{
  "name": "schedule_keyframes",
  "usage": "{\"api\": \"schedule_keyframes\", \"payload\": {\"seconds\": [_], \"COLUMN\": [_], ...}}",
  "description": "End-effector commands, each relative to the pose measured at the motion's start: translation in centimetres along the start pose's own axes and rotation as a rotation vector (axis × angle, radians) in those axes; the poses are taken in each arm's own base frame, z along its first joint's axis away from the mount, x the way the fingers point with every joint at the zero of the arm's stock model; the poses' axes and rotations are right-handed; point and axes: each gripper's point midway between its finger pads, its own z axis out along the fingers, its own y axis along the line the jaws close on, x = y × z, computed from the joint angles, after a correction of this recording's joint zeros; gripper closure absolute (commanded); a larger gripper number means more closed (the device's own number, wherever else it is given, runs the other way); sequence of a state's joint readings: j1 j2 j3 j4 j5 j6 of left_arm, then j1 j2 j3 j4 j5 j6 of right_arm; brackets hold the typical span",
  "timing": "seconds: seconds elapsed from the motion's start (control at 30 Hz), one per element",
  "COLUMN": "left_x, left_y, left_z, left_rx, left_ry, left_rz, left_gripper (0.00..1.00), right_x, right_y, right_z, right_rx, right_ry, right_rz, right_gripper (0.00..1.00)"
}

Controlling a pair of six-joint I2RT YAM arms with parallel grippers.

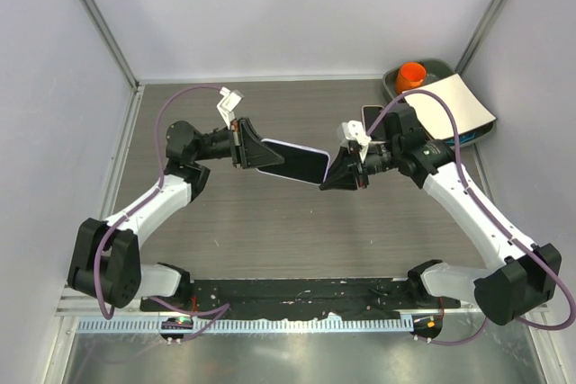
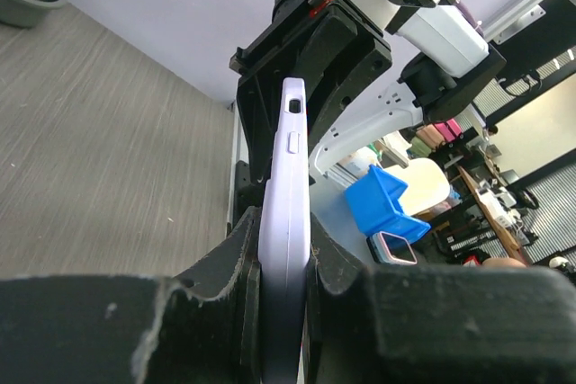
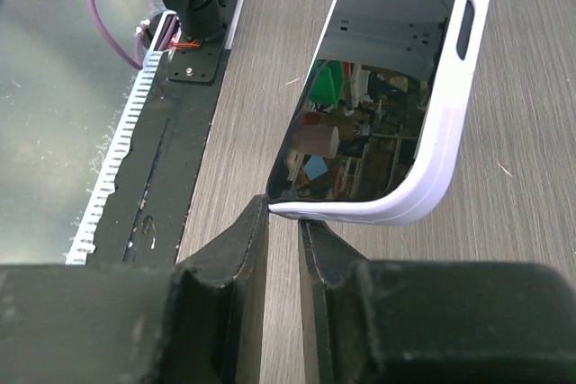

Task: Take the phone out of the phone case
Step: Remove the phone case from the phone.

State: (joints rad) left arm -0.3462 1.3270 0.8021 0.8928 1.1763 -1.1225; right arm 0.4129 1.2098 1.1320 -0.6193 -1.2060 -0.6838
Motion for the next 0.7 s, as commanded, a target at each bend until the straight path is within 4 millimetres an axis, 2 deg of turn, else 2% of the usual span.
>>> {"api": "schedule_keyframes", "payload": {"seconds": [0.0, 0.13, 0.17, 0.23, 0.3, 0.33, 0.57, 0.67], "left_x": [-1.1, -0.6, -0.3, 0.0, 0.3, 0.5, 0.7, 0.6], "left_y": [-0.9, -1.1, -1.3, -2.0, -2.5, -2.9, -4.7, -5.7], "left_z": [0.8, 0.9, 0.9, 1.2, 1.4, 1.4, 1.6, 1.6], "left_rx": [0.01, 0.02, 0.029, 0.052, 0.073, 0.087, 0.144, 0.173], "left_ry": [-0.022, -0.005, 0.009, 0.025, 0.041, 0.044, 0.043, 0.037], "left_rz": [0.013, 0.007, 0.007, 0.009, 0.002, 0.014, 0.027, 0.033], "left_gripper": [1.0, 0.99, 1.0, 1.0, 1.0, 1.0, 1.0, 1.0], "right_x": [-3.2, -3.2, -3.7, -3.3, -2.9, -2.8, -2.5, -2.9], "right_y": [1.0, 0.9, -0.1, -0.8, -1.9, -2.0, -3.6, -4.2], "right_z": [-0.1, 0.0, 0.0, 0.2, 0.4, 0.6, 1.2, 1.0], "right_rx": [-0.032, -0.028, 0.005, 0.044, 0.082, 0.087, 0.131, 0.151], "right_ry": [-0.051, -0.056, -0.065, -0.071, -0.078, -0.086, -0.137, -0.168], "right_rz": [-0.188, -0.179, -0.208, -0.125, -0.128, -0.08, -0.048, -0.048], "right_gripper": [0.94, 0.95, 0.96, 0.97, 0.98, 0.98, 0.99, 0.99]}}
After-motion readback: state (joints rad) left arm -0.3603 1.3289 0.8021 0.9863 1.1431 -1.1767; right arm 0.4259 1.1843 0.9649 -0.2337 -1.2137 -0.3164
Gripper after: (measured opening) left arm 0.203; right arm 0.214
